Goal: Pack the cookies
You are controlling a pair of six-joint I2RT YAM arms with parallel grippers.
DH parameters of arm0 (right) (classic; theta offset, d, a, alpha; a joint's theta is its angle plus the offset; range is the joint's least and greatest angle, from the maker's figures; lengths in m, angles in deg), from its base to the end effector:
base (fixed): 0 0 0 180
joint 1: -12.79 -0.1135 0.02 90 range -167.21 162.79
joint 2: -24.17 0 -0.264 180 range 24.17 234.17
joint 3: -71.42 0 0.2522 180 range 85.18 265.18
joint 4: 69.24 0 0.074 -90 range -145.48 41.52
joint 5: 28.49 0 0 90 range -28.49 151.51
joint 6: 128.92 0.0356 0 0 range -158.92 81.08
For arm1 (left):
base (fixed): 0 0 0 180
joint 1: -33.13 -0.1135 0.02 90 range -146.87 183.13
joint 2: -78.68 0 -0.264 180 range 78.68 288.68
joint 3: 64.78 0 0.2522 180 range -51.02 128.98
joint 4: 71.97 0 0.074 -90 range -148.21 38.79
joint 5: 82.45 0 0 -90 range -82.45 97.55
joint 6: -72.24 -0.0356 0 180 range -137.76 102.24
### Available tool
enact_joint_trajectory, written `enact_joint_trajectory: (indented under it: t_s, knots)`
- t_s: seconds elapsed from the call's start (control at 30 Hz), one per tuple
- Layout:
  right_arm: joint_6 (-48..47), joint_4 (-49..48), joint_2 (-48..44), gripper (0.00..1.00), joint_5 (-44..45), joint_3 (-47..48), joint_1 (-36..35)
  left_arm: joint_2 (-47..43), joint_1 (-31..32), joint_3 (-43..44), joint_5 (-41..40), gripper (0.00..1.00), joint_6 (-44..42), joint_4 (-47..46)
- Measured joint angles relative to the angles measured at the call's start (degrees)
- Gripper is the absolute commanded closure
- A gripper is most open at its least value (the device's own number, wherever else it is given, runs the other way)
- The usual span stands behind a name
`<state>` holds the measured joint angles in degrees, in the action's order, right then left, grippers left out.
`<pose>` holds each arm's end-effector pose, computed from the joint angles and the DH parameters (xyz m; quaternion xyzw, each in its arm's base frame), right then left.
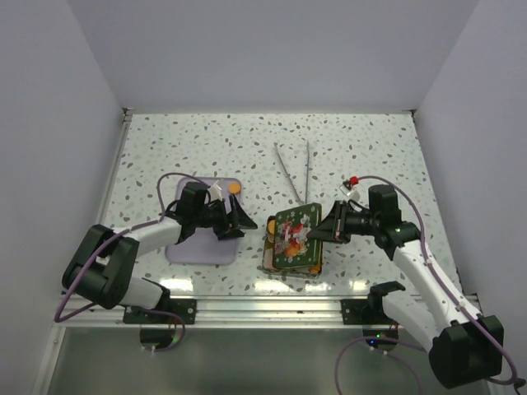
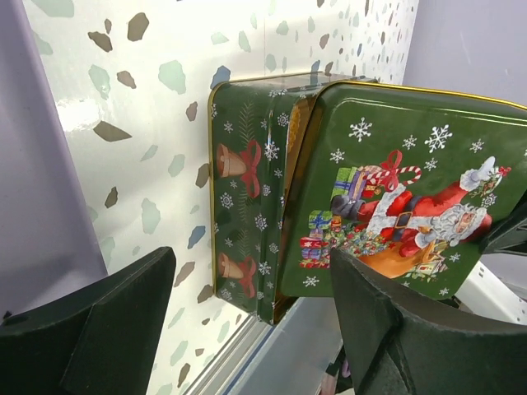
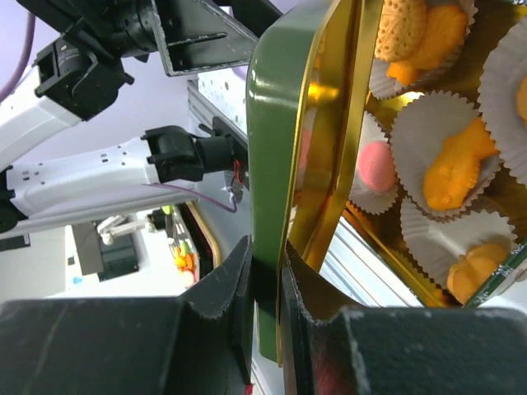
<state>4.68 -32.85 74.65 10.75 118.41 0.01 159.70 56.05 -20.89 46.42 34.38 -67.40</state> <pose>0.1673 0.0662 0.2399 0.0425 0.8373 0.5230 0.1539 0.2269 -0.1202 0.1544 -0.0853 0.8670 -0.4758 0.1210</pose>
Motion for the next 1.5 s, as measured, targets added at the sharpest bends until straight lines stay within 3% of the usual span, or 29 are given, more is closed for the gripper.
enact_joint_trajectory:
  t_s: [0.3, 0.5, 0.77, 0.93, 1.2, 1.27, 1.5]
  knots:
    - [-0.37, -4.44, 5.42, 1.0, -2.54, 0.59, -0.02, -0.02, 0.0, 0.0, -0.22, 0.2, 0.76, -0.15]
    - [4.98, -15.72, 10.08, 1.0, -2.73, -0.39, -1.88, -0.22, 0.0, 0.0, -0.39, 0.2, 0.59, 0.79]
    - [10.03, -29.75, 20.61, 1.0, -0.46, -0.11, -10.95, -0.63, -0.09, 0.02, -0.39, 0.2, -0.28, 1.6]
    - [13.42, -37.81, 28.41, 1.0, 0.07, 3.45, -12.55, -1.73, -2.86, -0.02, -0.7, 0.2, -0.72, 2.73]
    - [11.87, -34.53, 32.52, 1.0, 2.27, 12.41, -12.68, -5.01, -8.28, -1.44, -0.07, 0.2, -2.05, 4.42]
    - [12.68, -34.88, 31.95, 1.0, 2.38, 11.72, -12.2, -5.33, -8.74, -1.92, 0.17, 0.2, -2.32, 4.5]
    - [22.71, -50.01, 30.23, 1.0, 1.7, -2.51, -10.08, -5.35, -9.53, -2.71, 1.36, 0.2, -2.89, 4.59]
